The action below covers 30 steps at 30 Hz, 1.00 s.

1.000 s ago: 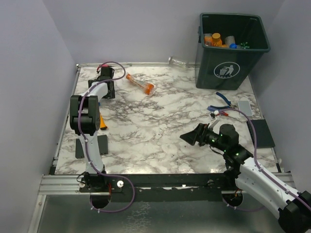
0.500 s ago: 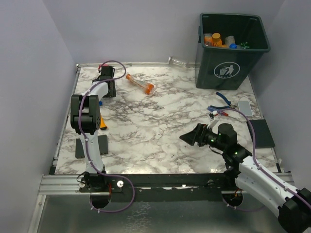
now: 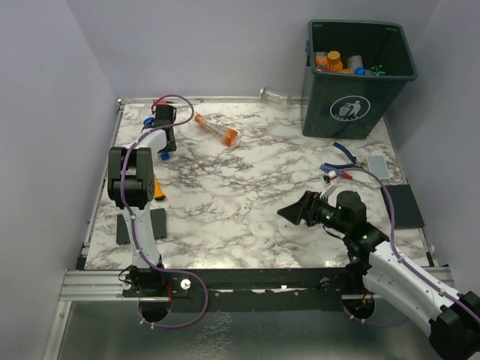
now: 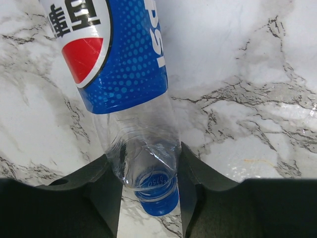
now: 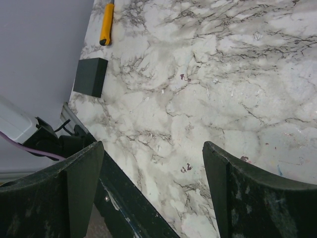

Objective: Put the plastic bottles in the bin
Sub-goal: Pick up the plastic bottle from the corner of the board.

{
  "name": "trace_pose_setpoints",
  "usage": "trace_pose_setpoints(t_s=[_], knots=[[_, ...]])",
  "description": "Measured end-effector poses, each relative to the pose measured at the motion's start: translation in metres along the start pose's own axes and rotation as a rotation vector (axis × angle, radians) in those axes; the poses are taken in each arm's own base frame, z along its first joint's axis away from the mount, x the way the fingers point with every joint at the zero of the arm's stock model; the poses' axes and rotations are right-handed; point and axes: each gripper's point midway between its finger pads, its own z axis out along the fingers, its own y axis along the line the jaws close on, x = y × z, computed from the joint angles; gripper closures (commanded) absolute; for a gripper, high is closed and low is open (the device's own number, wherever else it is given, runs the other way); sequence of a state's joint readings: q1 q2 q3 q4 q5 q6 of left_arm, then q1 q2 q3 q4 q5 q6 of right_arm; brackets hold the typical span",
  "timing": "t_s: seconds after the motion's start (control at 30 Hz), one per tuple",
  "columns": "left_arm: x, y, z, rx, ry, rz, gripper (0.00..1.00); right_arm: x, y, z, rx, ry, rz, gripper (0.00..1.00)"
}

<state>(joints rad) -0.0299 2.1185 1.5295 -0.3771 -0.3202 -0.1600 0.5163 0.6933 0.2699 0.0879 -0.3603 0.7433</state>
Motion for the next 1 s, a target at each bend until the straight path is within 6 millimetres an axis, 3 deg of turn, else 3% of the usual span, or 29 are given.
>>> trace_pose_setpoints(t_s=[0.23,0.3,0.4,0.47,0.57,0.67,0.73,0.83,0.93,1.0], knots=[[0.009,-0.002,-0.012,0.032,0.005,-0.045,0.93,-0.003,0.002,-0.002,0.006,-0.007,0.000,0.16],[0.016,-0.003,-0.022,0.049,0.011,-0.066,0.95,-0.007,0.005,-0.003,0.004,-0.017,-0.005,0.16],[0.017,-0.006,-0.054,0.081,-0.025,-0.091,0.96,-0.014,0.010,-0.006,-0.001,-0.036,-0.024,0.14],[0.012,-0.014,-0.085,0.121,-0.082,-0.096,0.97,-0.020,0.015,-0.008,-0.003,-0.046,-0.045,0.13],[-0.010,-0.036,-0.153,0.253,-0.252,-0.111,1.00,-0.034,0.027,-0.012,-0.014,-0.068,-0.088,0.11],[-0.033,-0.066,-0.238,0.481,-0.469,-0.112,1.00,-0.051,0.044,-0.017,-0.036,-0.098,-0.135,0.10],[-0.038,-0.084,-0.283,0.642,-0.587,-0.098,1.00,-0.064,0.056,-0.020,-0.055,-0.123,-0.165,0.09],[-0.024,-0.112,-0.331,0.862,-0.685,-0.037,1.00,-0.083,0.072,-0.026,-0.070,-0.163,-0.201,0.07],[0.016,-0.146,-0.357,1.065,-0.702,0.060,1.00,-0.103,0.087,-0.034,-0.071,-0.219,-0.222,0.02],[0.056,-0.173,-0.369,1.195,-0.680,0.142,1.00,-0.114,0.092,-0.039,-0.062,-0.259,-0.238,0.00]])
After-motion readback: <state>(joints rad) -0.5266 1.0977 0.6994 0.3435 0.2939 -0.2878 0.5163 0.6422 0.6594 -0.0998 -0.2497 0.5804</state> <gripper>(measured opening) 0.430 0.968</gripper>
